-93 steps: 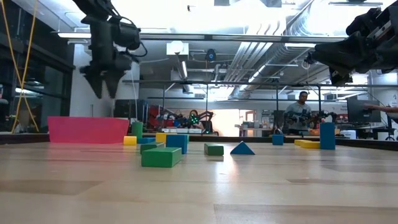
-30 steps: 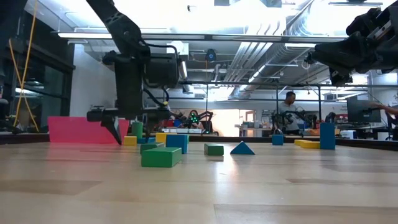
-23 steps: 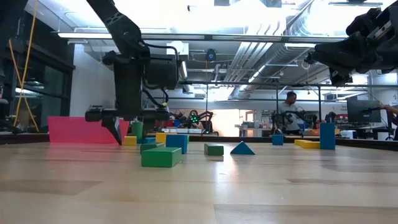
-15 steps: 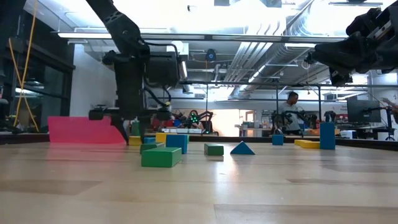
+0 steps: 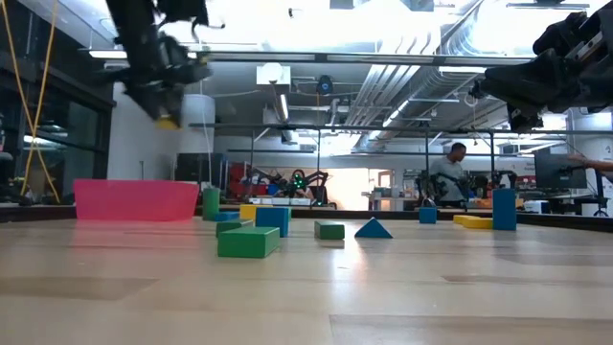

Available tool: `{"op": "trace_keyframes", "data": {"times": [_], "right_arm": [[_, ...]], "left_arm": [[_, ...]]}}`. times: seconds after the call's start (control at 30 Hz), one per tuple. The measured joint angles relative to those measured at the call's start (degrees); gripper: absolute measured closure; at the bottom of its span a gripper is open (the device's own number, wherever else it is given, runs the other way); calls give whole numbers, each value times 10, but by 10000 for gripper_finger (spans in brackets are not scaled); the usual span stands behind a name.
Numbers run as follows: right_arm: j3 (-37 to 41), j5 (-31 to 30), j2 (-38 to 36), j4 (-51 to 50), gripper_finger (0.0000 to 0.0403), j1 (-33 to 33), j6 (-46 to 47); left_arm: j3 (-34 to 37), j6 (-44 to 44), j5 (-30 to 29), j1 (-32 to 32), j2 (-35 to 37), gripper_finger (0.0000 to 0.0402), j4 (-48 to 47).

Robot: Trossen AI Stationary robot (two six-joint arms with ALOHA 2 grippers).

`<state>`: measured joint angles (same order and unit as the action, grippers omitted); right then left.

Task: Sort blocks
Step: Put the yellow block into the red bin

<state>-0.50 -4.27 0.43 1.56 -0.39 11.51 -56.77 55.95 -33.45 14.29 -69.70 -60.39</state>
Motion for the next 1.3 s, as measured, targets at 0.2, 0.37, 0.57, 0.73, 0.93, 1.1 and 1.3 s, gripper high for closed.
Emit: {"op": "trace_keyframes", "data": {"times": [0.2, 0.37, 0.57, 0.73, 0.93, 1.1, 1.3], "right_arm": [[0, 0, 0, 0, 402, 0, 0], [0, 0, 0, 0, 402, 0, 0], [0, 0, 0, 0, 402, 0, 0], [0, 0, 0, 0, 402, 0, 0], [0, 0, 0, 0, 402, 0, 0], [0, 0, 0, 0, 402, 0, 0], [0, 0, 0, 0, 402, 0, 0]], "left_arm": [[0, -172, 101, 185, -27, 310, -24], [0, -291, 111, 247, -75, 239, -27], [-36, -344, 155, 269, -111, 131, -29], [-172, -430, 228, 264, -148, 104, 4], [-412, -635, 330, 256, -326, 108, -78], [-493, -796, 429, 224, -446, 108, -125], [-482, -852, 322, 176, -523, 108, -85]]}}
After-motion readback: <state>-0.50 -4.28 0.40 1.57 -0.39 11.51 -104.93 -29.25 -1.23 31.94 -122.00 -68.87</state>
